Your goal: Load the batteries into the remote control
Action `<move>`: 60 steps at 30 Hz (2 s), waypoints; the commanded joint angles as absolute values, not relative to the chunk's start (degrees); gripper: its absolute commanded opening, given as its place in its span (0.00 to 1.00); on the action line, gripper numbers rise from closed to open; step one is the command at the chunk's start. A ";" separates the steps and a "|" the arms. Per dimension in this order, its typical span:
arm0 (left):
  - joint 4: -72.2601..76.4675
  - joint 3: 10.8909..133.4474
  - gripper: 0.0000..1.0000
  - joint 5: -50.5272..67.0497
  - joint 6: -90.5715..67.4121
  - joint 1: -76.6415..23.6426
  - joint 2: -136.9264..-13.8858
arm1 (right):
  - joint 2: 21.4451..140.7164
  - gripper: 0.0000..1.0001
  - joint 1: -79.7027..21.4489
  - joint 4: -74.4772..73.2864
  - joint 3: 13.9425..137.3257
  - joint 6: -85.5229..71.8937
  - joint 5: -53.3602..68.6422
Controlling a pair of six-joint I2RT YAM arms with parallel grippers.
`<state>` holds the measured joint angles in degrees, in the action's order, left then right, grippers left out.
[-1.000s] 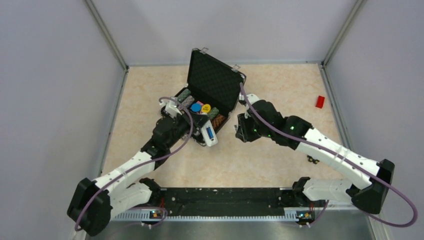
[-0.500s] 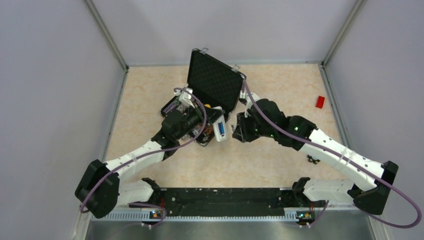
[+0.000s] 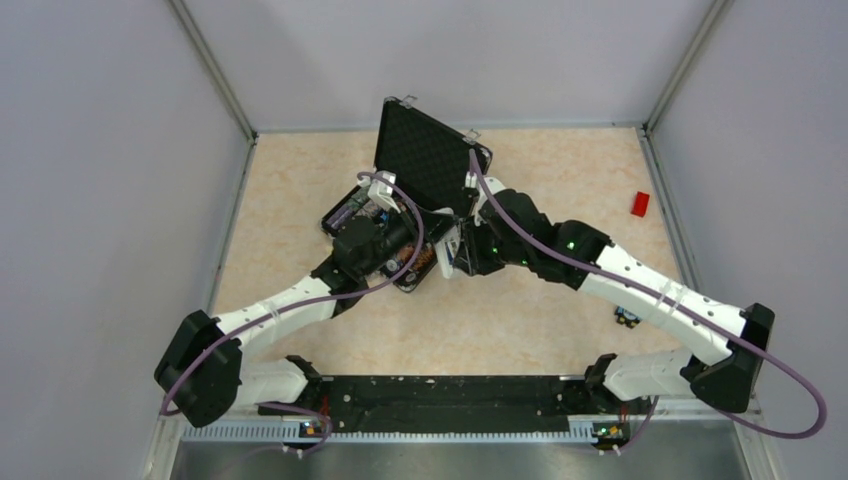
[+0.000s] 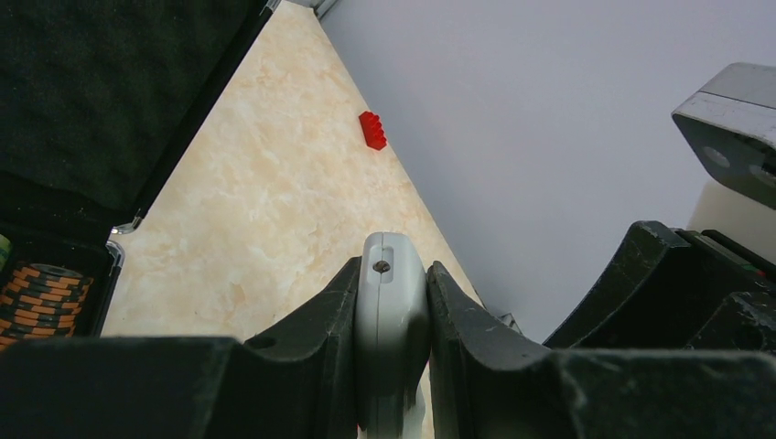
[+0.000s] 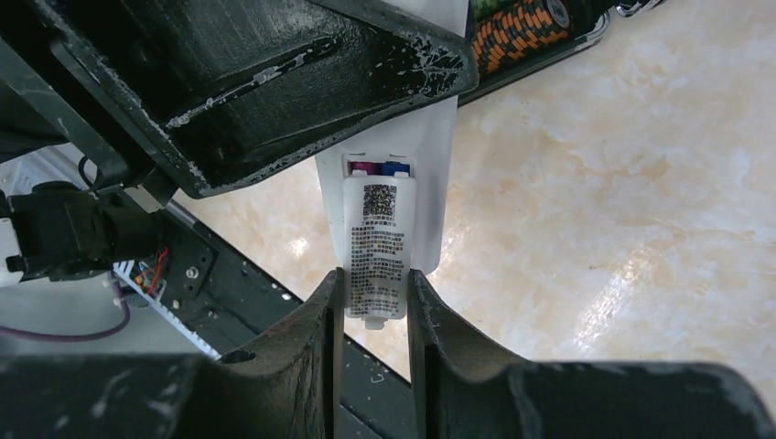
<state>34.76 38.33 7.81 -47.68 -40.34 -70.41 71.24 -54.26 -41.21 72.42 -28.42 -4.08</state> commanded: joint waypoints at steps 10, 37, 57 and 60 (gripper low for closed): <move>38.82 39.92 0.00 6.80 -46.92 -41.05 -69.92 | 74.01 0.19 -54.95 -39.41 76.63 -28.75 -6.47; 36.88 40.35 0.00 4.98 -46.76 -41.04 -69.52 | 74.52 0.19 -54.94 -41.31 74.23 -28.78 -5.91; 36.69 41.08 0.00 6.93 -47.46 -41.09 -70.89 | 76.20 0.19 -54.98 -39.86 74.99 -26.44 -6.02; 35.95 41.44 0.00 7.04 -47.43 -41.05 -71.16 | 76.33 0.19 -55.01 -39.72 74.92 -26.23 -6.22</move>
